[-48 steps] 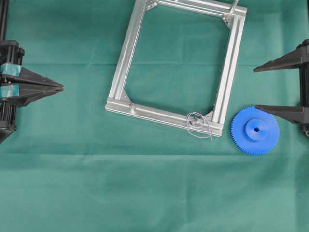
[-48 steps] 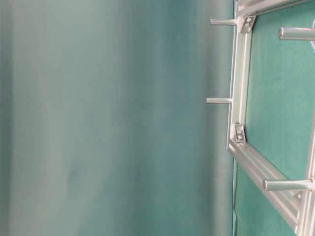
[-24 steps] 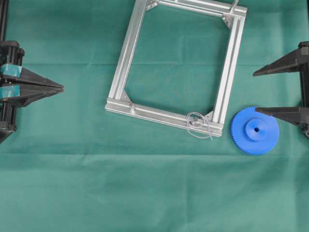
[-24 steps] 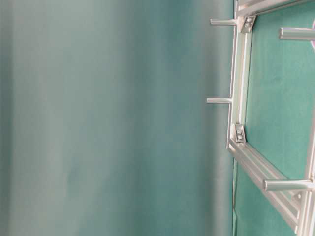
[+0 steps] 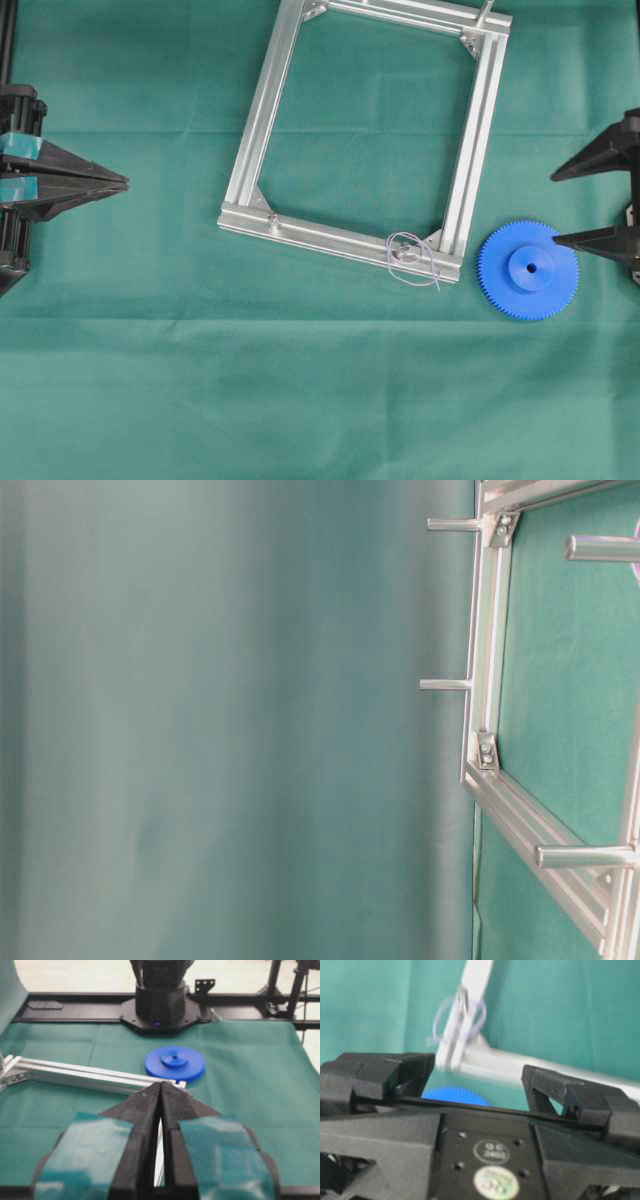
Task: Find the location of the shaft and insert the gear.
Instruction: 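Open the right gripper and move it toward the blue gear's hub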
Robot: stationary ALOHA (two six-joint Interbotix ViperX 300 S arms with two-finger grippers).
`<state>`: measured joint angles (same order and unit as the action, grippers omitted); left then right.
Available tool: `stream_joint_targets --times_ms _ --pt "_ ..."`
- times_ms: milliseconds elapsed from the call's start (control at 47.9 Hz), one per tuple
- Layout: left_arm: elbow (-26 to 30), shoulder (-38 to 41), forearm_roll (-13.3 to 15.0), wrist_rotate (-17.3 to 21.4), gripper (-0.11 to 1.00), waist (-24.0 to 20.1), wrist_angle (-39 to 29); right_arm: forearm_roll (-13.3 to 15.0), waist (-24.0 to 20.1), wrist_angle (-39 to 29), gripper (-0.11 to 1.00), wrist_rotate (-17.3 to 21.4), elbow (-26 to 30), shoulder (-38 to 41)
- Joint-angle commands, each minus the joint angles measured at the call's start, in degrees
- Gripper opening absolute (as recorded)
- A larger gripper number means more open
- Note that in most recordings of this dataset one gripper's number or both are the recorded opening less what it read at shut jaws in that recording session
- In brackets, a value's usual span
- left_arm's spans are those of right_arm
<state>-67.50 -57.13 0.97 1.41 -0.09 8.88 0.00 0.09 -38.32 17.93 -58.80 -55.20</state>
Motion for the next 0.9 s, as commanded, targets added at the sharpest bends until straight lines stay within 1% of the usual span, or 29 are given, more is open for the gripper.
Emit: stream_joint_targets --times_ms 0,146,313,542,688,876 --pt "1.7 0.4 0.1 -0.1 0.01 -0.2 0.1 -0.2 0.1 -4.8 0.9 1.3 1.5 0.2" --pt "1.7 0.4 0.1 -0.1 0.01 -0.2 0.0 -0.2 0.1 -9.9 0.9 2.5 1.5 0.2" --pt "1.6 0.4 0.1 -0.1 0.01 -0.2 0.0 -0.2 0.0 -12.0 0.9 2.5 1.4 0.3" --pt "1.7 0.4 0.1 -0.1 0.01 -0.2 0.0 -0.3 0.0 -12.0 0.9 2.5 1.1 1.3" --pt "1.6 0.5 0.1 -0.1 0.01 -0.2 -0.3 -1.3 -0.7 -11.6 0.9 2.5 0.6 3.4" --pt "1.6 0.4 0.1 -0.1 0.01 -0.2 -0.3 -2.3 -2.0 -9.2 0.9 2.5 0.1 7.5"
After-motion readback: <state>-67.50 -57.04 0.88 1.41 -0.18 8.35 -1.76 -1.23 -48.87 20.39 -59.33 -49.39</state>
